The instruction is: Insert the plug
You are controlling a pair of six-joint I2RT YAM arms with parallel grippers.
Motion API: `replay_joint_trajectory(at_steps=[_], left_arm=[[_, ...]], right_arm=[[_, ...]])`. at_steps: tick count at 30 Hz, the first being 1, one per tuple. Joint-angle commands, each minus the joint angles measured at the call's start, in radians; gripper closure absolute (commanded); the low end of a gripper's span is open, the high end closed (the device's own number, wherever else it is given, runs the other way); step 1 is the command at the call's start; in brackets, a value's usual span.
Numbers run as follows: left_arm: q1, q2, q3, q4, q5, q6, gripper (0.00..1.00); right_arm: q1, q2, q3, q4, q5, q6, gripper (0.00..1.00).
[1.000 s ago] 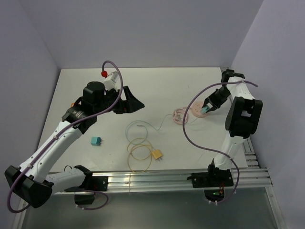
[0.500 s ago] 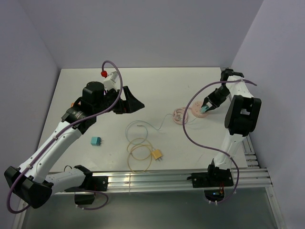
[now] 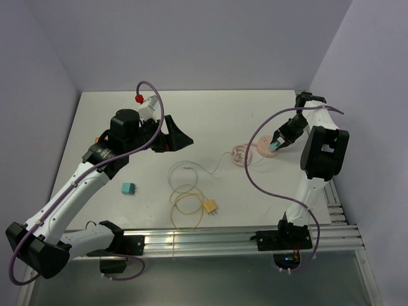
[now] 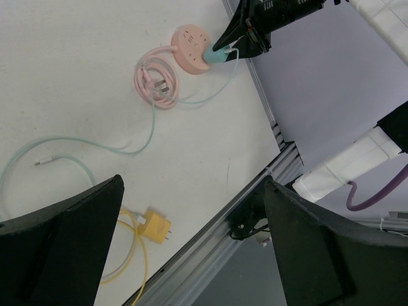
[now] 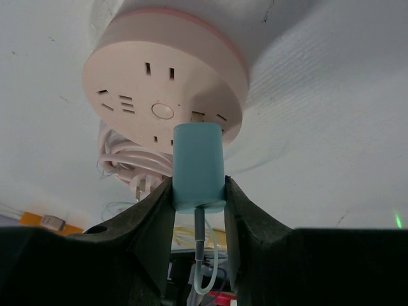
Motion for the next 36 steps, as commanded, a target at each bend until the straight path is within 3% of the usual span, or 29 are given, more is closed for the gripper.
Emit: replay_joint_trajectory(at_steps=[1,10,19,36], left_arm=[[0.002,-0.028,-0.003,0.046,0.018,-0.004,0.03],[0.002,-0.028,-0.008,0.044,0.018,-0.009,0.03],[0.004,-0.037,-0.013,0.041,0.014,-0.007,0.03],[0.002,-0.043,-0.026,0.057,0.026,-0.018,0.03]], right_arm=[[-0.010,0.034,0.032,-0.032,0.031,-0.019,1.00],[-0.010,0.112,0.053,-0.044,0.027,-0.024,1.00],[-0.004,0.159,0.043,-0.066,0.164,-0.010,1.00],[0.045,0.220,0.035,-0.029,0.270,0.039,1.00]])
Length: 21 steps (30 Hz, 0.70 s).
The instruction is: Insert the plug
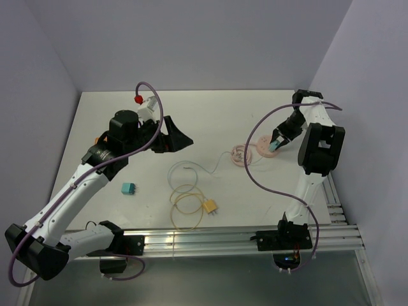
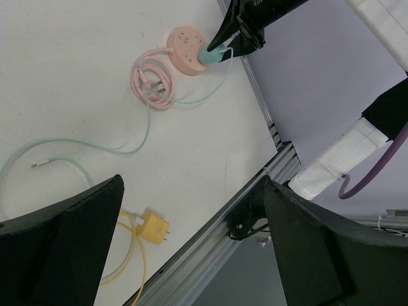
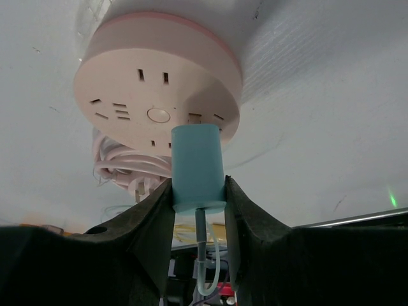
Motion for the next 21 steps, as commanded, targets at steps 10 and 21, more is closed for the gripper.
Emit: replay_joint_trajectory(at_steps=[10,21], left_arm=[[-0.001,-0.040,-0.015,0.028,0.009,-0.003,0.03],[0.001,-0.055,-0.018,0.028,0.010,-0.006,0.03]], right_arm=[[0.022,0.044,-0.261,0.188,0.228,0.016,1.00],[0.008,0.150,-0.095,0.080,0.220,0.013,1.00]])
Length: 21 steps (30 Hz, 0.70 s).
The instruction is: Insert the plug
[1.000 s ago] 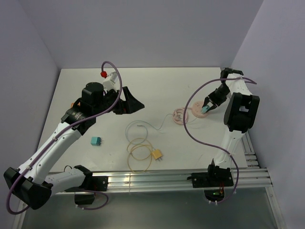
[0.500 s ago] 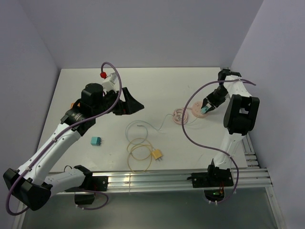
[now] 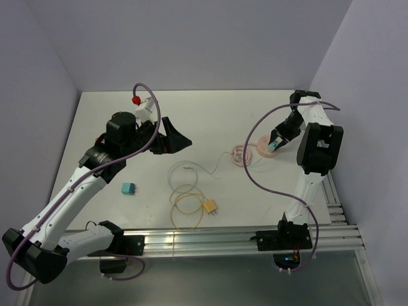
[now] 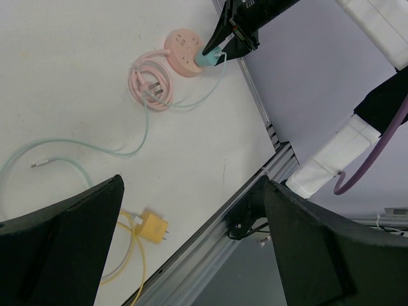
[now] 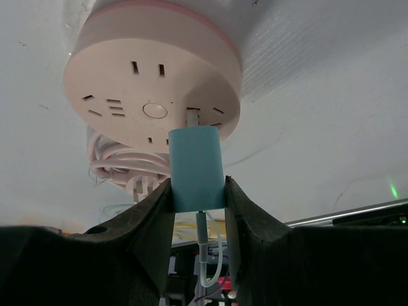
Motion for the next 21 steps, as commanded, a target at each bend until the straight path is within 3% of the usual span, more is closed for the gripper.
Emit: replay_joint_trajectory(at_steps=[1,10,21], left_arm=[[-0.001,-0.026,-0.003,0.021,0.008,-0.005,0.03],[-0.001,-0.021,0.006,0.007,0.002,0.012,0.03],[-0.001,-0.003,0.008,0.016,0.020,0.010,0.05]], right_arm=[[-0.011,0.136,-0.110,0.119,0.191,-0.011,1.00],[-0.075,0.067,-0.232,0.198,0.160,-0.024,1.00],[0.023,0.096,-0.105,0.153,0.058,-0.092,1.00]])
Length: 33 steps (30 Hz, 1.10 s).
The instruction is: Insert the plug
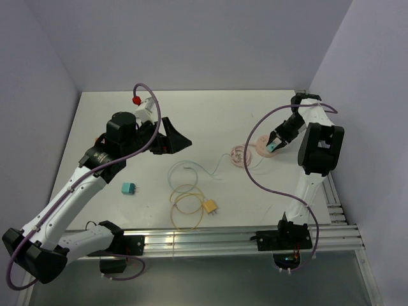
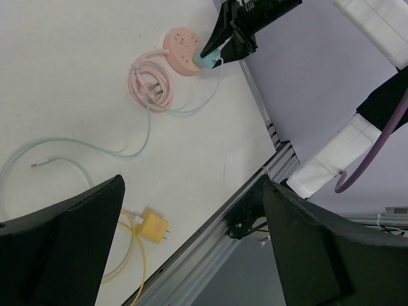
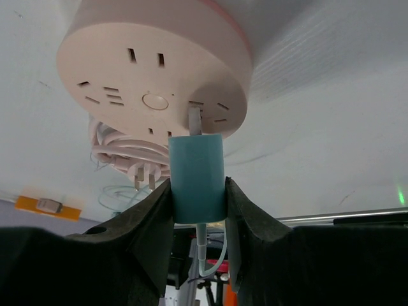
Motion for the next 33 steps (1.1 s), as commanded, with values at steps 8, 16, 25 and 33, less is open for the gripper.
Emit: replay_joint_trajectory(at_steps=[8,16,25,33], left_arm=[[0.001,0.017,0.017,0.007,0.036,0.001,0.06],[0.011,0.028,0.020,-0.011,0.030,0.023,0.05],[0.021,0.085,0.056,-0.022,0.070,0.059,0.05],[0.022,0.112,0.074,-0.021,0.113,0.056,0.05]], right_arm=[[0.162,0.051,-0.134,0.123,0.017,-0.037,1.00],[0.196,-0.070,-0.164,0.112,0.150,-0.053,1.00],[0.196,-0.181,-0.085,0.145,0.233,-0.172,1.00],[0.227,-0.157,-0.068,0.123,0.060,-0.225,1.00]])
